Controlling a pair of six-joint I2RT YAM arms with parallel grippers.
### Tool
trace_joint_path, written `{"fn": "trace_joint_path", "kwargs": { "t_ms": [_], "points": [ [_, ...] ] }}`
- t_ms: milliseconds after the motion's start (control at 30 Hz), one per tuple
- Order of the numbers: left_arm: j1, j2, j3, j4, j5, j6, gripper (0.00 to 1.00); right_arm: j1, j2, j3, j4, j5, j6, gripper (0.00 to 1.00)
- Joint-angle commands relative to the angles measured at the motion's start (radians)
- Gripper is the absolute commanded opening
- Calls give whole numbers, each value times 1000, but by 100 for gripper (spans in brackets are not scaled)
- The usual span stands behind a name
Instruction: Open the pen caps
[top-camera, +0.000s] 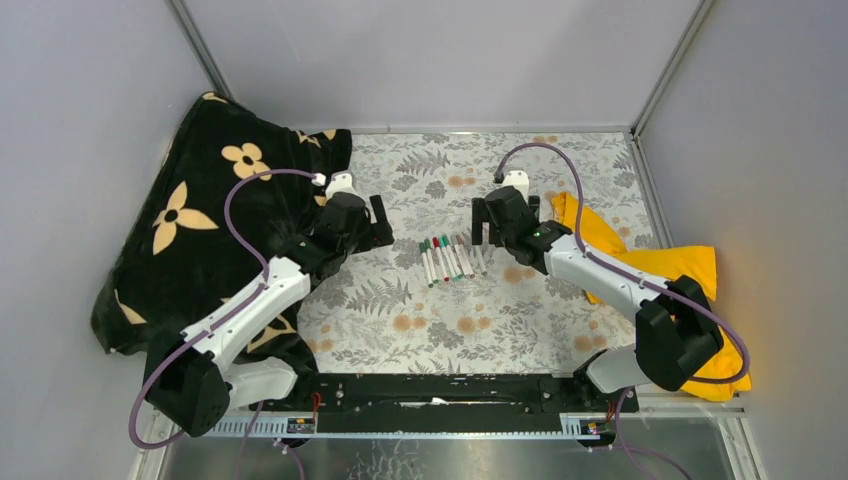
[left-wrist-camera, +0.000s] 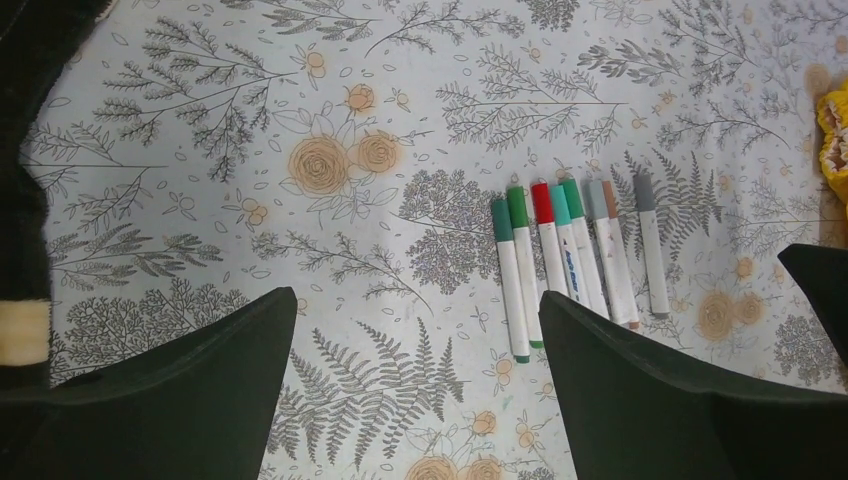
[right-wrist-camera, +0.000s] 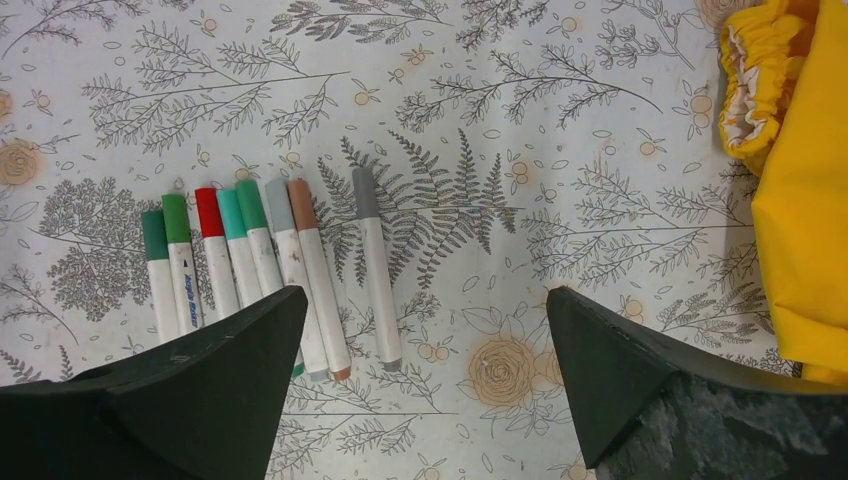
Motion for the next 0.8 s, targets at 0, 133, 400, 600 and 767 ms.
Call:
{"fn": "trace_joint_path", "kwargs": {
  "t_ms": [0, 133, 400, 600, 767],
  "points": [
    [-13, -16, 15, -26, -42, -21, 99, 17, -2, -15, 50, 86, -23, 100],
    [-18, -13, 8, -27, -45, -23, 99, 18, -10, -54, 121, 33, -47, 100],
    [-24, -4, -4, -15, -39, -40, 99, 18, 77, -35, 128, -18, -122, 91],
    [-28, 5, -18, 3, -34, -51, 99, 18, 179, 17, 113, -78, -128, 77],
    [-29, 6, -21, 11, -29, -52, 99, 17, 244, 38, 108, -91, -121, 70]
  ]
}}
